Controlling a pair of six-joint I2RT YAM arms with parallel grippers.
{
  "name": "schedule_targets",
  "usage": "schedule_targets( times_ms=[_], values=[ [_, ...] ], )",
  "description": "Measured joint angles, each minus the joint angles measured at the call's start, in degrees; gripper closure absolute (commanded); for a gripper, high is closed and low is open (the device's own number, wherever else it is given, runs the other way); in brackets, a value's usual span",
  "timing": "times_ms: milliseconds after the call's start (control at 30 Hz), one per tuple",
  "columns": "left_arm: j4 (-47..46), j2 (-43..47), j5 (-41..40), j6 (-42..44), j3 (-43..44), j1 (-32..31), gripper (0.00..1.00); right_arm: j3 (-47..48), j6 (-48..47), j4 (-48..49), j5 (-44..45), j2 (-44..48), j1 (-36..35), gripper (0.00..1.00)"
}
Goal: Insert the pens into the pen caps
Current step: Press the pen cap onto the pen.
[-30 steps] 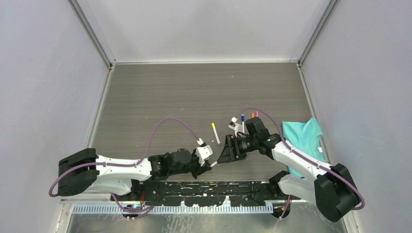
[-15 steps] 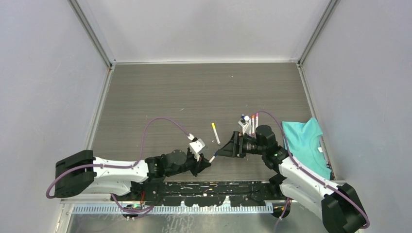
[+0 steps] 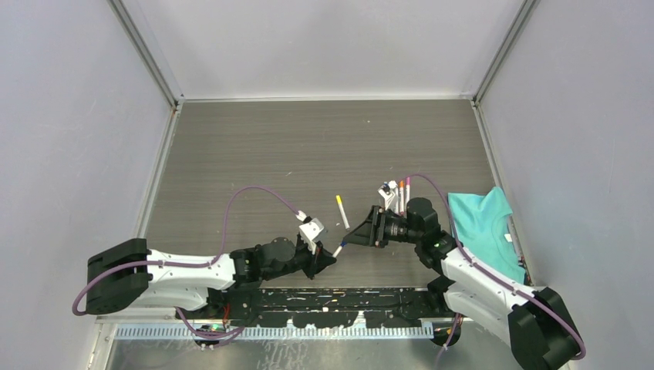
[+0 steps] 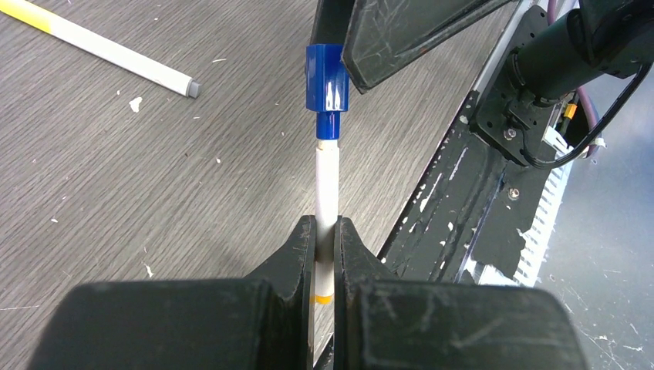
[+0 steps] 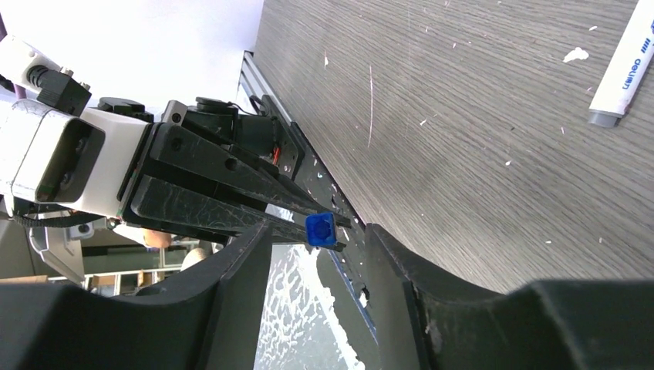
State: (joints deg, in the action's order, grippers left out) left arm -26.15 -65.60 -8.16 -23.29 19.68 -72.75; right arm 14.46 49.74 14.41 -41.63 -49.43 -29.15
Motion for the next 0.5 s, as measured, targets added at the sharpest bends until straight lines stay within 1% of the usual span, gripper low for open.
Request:
schedule_targets(
  times_ms=[333, 500],
  values=[
    [-0.1, 0.0, 0.5, -0.1, 0.0, 0.0, 1.00, 0.0, 0.2, 2.9, 0.0, -2.6, -0.8, 0.61],
    [-0.2, 0.0, 0.9, -0.1, 0.0, 0.0, 1.00, 0.0, 0.2, 3.8, -0.2, -3.3, -1.3, 0.70]
  ],
)
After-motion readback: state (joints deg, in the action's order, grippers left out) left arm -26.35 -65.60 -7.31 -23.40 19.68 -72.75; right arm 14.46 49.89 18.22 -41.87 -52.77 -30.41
